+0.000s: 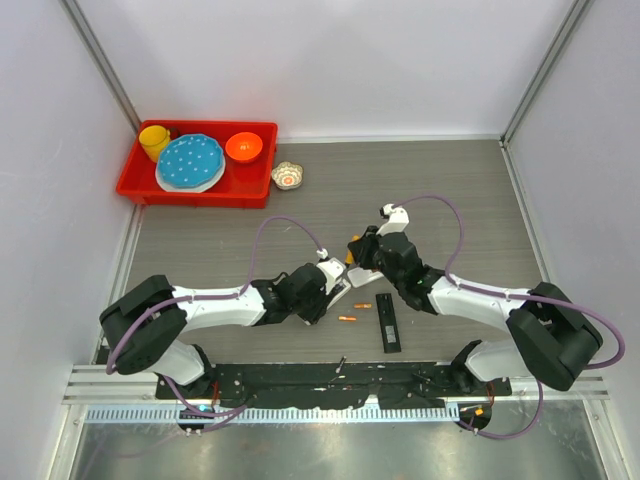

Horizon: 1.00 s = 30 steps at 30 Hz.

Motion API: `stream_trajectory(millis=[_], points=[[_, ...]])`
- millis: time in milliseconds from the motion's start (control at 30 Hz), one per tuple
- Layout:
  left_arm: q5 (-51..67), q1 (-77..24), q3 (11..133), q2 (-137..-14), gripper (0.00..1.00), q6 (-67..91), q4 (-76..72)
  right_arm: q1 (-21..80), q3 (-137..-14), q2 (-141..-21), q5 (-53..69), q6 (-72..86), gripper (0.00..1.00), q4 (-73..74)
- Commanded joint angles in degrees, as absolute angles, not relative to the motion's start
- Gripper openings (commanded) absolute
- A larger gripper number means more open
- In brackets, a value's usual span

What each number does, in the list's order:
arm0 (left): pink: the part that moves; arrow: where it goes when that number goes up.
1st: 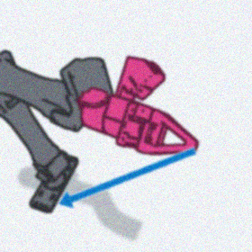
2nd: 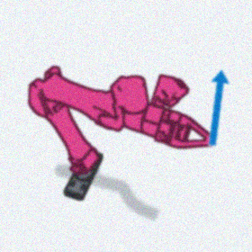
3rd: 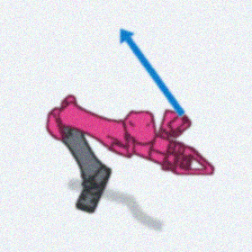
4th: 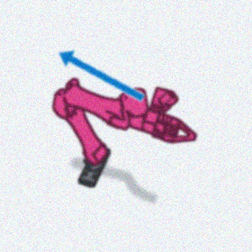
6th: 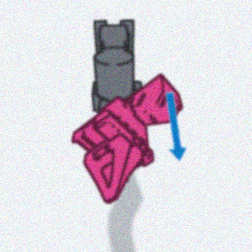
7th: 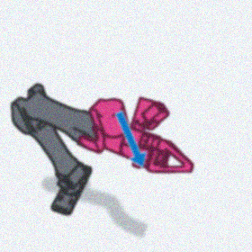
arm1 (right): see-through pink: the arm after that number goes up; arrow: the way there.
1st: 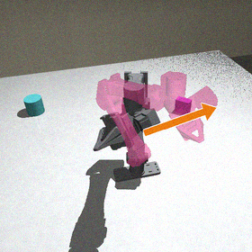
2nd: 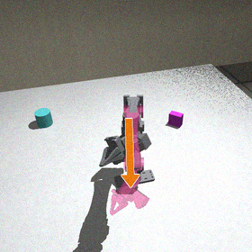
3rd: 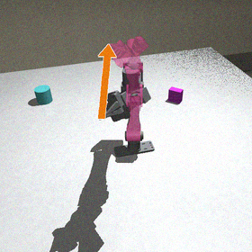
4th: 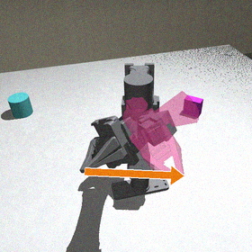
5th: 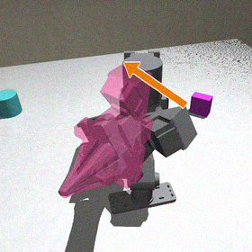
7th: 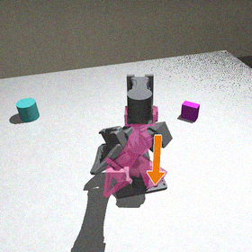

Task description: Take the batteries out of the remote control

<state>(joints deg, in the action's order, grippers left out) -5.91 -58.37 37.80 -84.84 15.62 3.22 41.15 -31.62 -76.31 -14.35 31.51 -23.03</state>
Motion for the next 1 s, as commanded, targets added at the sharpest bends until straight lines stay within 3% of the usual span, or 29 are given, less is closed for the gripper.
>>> stream_trajectory(millis=[0, 967], points=[[-2.1, -58.6, 36.3, -84.7, 0.24, 16.2, 5.0, 41.1, -29.8, -75.1, -16.8, 28.7, 0.01, -27.1], [-2.0, -58.6, 36.4, -84.9, 0.23, 16.2, 5.1, 41.1, -23.3, -74.5, -14.1, 24.9, 0.01, -36.4]])
